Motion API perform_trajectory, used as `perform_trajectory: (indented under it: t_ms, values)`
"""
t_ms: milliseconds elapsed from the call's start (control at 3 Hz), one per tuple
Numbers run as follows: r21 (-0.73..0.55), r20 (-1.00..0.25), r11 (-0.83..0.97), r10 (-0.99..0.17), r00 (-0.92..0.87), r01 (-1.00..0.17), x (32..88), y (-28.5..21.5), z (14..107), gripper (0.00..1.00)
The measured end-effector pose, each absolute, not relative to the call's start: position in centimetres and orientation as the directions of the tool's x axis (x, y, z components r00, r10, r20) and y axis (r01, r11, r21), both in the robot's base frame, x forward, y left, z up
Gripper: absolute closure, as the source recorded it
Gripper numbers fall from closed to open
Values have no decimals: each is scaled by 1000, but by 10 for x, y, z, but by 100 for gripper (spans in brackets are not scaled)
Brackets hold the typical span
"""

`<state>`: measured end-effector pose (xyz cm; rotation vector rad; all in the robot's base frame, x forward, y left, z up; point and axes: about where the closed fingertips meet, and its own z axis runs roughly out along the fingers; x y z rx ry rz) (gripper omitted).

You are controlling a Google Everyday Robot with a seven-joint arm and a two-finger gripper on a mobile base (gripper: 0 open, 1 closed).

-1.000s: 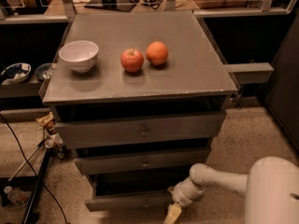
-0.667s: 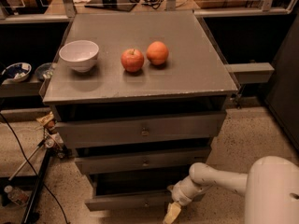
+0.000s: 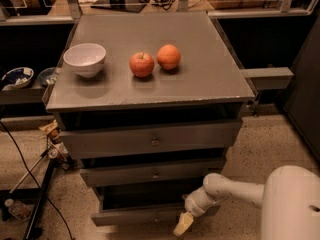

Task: Open bottom drawer

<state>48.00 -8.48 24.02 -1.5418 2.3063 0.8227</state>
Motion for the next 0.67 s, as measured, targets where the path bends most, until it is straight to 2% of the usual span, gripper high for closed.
perform_trajectory:
  t_ms: [667]
  values:
    - [359,-474,257,-778,-412,-897,464,-73,220,0]
